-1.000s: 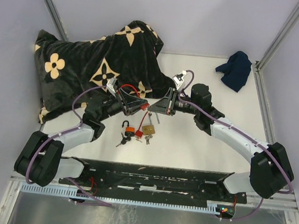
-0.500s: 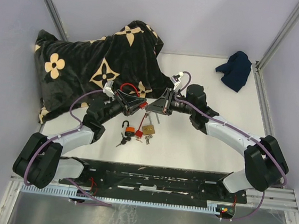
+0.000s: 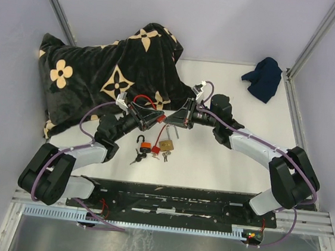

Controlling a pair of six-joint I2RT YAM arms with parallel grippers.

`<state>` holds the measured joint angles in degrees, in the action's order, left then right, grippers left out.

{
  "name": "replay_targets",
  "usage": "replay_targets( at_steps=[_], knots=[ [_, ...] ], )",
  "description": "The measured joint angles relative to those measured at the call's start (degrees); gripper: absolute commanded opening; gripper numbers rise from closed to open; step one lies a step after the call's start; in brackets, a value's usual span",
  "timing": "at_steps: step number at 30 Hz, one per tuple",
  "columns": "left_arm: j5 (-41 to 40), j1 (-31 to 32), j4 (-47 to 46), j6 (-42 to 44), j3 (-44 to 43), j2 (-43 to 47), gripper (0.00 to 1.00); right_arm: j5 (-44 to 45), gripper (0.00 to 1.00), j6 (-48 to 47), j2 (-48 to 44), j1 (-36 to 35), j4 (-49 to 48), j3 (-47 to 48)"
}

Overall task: Unlock with the key
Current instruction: Unlock the lock.

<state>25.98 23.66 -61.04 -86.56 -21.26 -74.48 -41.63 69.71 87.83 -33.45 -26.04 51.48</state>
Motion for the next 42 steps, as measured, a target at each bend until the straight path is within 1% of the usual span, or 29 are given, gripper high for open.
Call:
replay_targets(
  at_steps=[6, 12, 16, 19, 21, 25, 30, 37, 42],
  knots=[
    [-0.79, 0.24, -3.54, -0.66, 0.13, -1.46, 0.03, -0.17, 0.02, 1.6, 0.35, -0.09, -1.44, 0.0],
    [-3.74, 0.44, -12.26, -3.39, 2.56, -5.29, 0.03, -0.17, 0.02, 5.62, 2.58, -0.09, -4.83, -0.28],
    [-5.49, 0.92, -17.86, -5.64, 4.66, -8.28, 0.03, -0.07, 0.02, 7.08, 3.3, -0.24, -5.14, -0.76],
    [-6.58, 1.2, -20.22, -6.73, 4.81, -9.84, 0.03, 0.57, 0.02, 7.43, 3.41, -0.24, -5.01, -0.76],
    [-7.06, 1.31, -21.0, -7.28, 4.85, -10.45, 0.03, 0.83, 0.06, 7.26, 3.41, -0.24, -4.57, -0.74],
    [-8.59, 1.95, -22.21, -7.58, 5.64, -11.78, 0.03, 1.68, 0.18, 6.25, 3.39, -0.24, -2.34, -0.63],
    [-10.16, 2.71, -24.0, -8.33, 6.43, -14.84, 0.03, 3.39, 0.27, 3.61, 3.37, -0.2, 3.1, -0.13],
    [-11.04, 3.67, -25.83, -10.47, 6.97, -18.29, 0.03, 5.07, 0.38, 0.28, 2.62, -0.17, 8.52, 0.26],
    [-10.91, 4.24, -25.97, -10.64, 6.97, -20.48, 0.03, 6.12, 0.41, -1.03, 1.6, 0.15, 9.44, 0.66]
  ],
)
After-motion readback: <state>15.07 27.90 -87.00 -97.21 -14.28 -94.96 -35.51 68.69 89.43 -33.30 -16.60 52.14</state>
